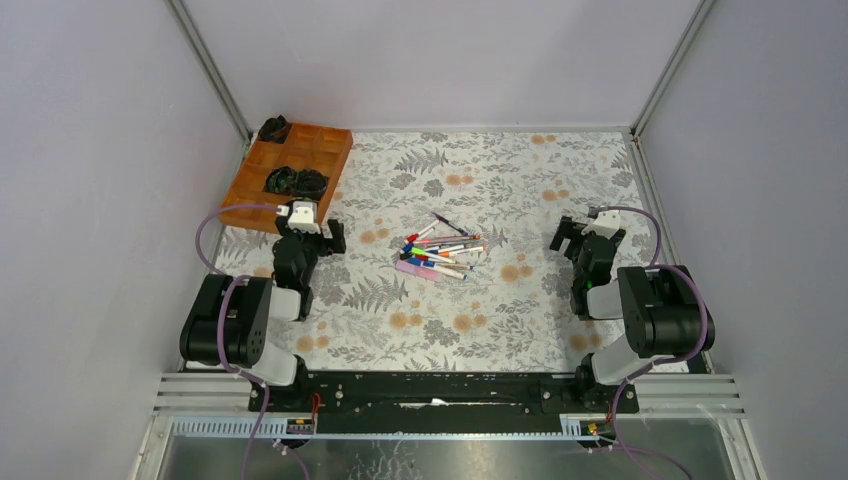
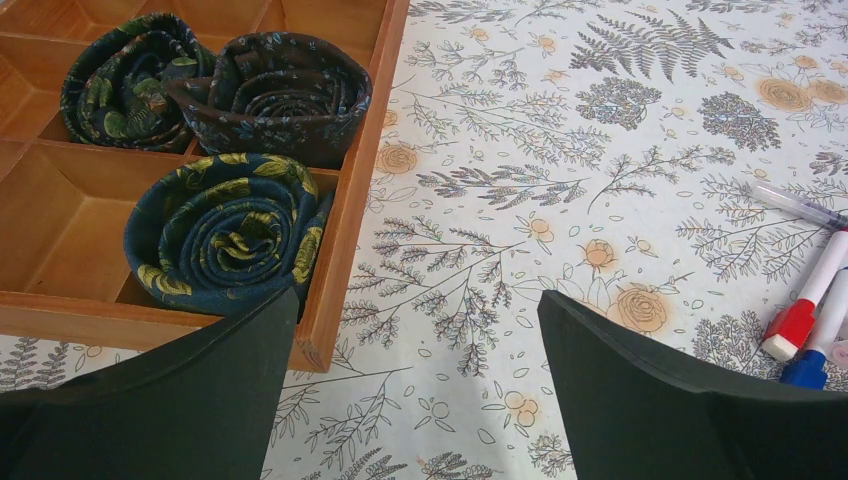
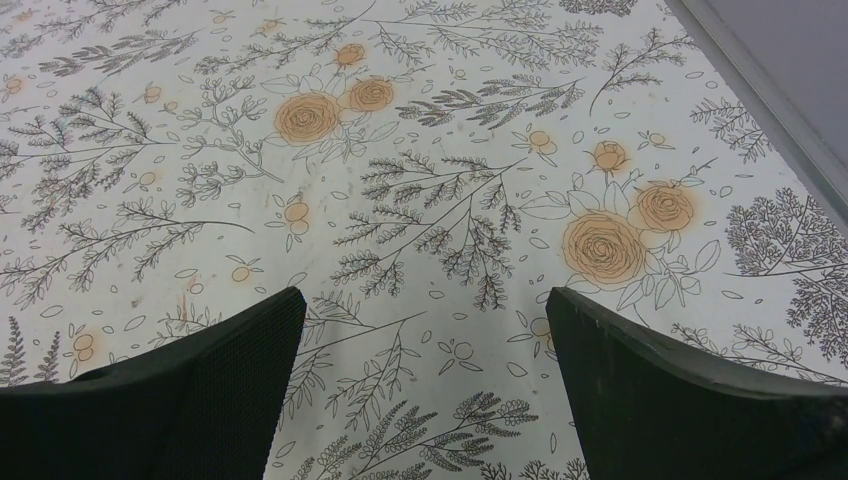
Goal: Open the pen caps
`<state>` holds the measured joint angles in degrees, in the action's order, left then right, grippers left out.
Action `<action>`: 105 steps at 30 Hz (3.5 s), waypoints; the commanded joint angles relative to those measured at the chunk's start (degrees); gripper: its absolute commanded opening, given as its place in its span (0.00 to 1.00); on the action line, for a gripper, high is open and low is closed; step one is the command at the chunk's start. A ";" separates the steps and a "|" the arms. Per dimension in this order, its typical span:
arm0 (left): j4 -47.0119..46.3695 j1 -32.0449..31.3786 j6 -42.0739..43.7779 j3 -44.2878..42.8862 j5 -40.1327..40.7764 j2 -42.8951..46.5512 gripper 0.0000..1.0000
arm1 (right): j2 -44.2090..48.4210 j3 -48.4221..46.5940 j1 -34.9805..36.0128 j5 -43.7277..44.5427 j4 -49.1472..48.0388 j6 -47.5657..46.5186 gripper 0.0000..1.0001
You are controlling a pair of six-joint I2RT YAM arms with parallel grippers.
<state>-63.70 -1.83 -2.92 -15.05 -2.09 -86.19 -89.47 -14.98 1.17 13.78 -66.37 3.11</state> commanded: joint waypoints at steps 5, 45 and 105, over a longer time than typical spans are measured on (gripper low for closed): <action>-1.23 0.16 0.15 -0.35 1.31 -0.51 0.99 | 2.18 0.27 0.04 0.44 -1.04 0.34 1.00; 98.29 1.83 17.34 -44.55 -21.88 12.58 0.99 | -1.25 -39.06 48.81 -16.85 59.60 8.96 0.74; 111.27 1.83 34.77 -43.53 -32.99 13.12 0.99 | -15.66 -44.74 54.72 -21.26 59.63 4.15 0.00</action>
<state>43.29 -0.32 24.86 -60.29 -29.85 -73.32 -107.72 -59.99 55.33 -2.37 -9.43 6.46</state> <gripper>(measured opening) 0.984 0.208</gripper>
